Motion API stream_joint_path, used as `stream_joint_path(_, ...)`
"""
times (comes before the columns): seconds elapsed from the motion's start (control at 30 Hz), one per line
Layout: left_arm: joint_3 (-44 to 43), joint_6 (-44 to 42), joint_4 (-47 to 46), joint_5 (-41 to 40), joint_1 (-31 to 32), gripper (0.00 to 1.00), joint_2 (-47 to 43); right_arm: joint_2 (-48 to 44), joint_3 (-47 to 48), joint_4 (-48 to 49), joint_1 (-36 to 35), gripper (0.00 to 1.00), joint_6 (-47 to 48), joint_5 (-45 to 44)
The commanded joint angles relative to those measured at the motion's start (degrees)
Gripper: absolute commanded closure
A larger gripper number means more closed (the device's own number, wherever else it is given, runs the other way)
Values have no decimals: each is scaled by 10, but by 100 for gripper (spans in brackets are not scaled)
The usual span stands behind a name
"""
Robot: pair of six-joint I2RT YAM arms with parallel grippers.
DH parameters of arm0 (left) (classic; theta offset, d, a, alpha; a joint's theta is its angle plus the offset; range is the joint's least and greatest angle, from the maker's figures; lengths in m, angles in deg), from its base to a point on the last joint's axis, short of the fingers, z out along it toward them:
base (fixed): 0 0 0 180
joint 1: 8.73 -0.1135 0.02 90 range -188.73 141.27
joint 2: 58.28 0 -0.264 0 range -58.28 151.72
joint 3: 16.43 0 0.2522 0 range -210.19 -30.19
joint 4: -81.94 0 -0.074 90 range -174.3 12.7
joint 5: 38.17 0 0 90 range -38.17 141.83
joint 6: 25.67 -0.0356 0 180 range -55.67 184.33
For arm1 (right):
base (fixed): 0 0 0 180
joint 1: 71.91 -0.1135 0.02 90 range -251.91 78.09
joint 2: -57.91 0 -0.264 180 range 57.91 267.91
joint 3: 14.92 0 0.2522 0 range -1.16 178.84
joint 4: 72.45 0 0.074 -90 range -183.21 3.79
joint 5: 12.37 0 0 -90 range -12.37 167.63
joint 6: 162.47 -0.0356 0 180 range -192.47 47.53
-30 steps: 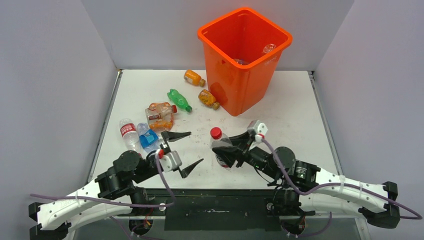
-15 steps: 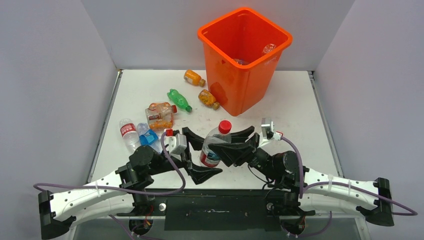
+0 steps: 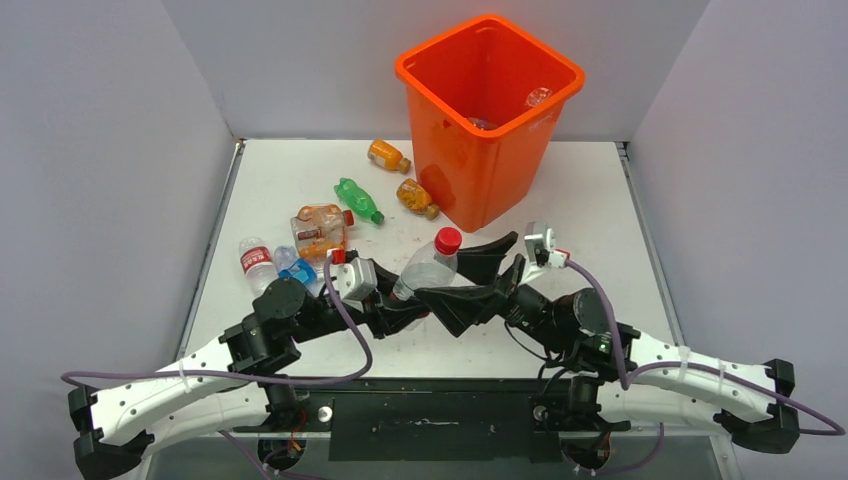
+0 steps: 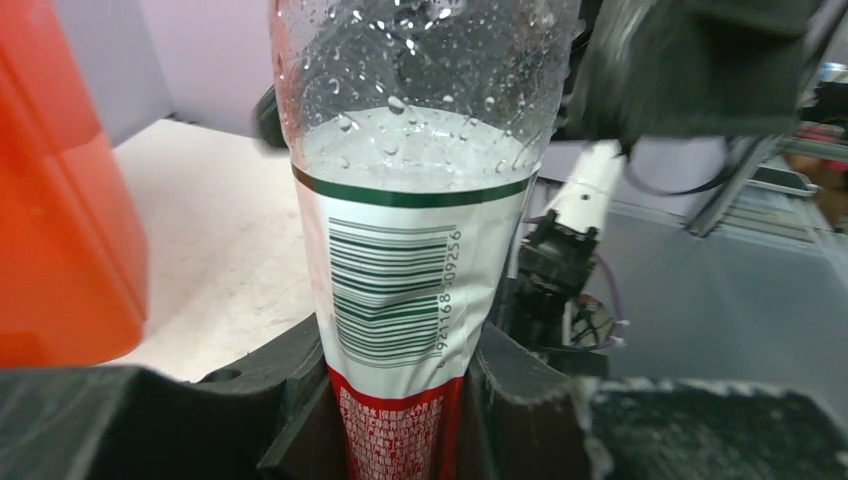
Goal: Put the plastic bottles in the bin
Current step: Place the plastic bottle in the trash bin.
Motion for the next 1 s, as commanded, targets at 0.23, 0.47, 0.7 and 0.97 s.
stream_joint_path(0.23, 32, -59, 1, -42, -48, 92, -32, 8, 205, -244, 1, 12, 138, -111)
stream_joint_path(0.47, 46, -63, 0, -39, -48, 93, -43, 71, 256, -266, 0, 18, 158, -161)
stream_joint_path(0.7, 54, -61, -3, -38, -48, 92, -50, 93, 259, -268, 0, 36, 147, -161)
stream_joint_path(0.97, 61, -60, -9, -35, -48, 82, -54, 101, 266, -281, 0, 87, 139, -151)
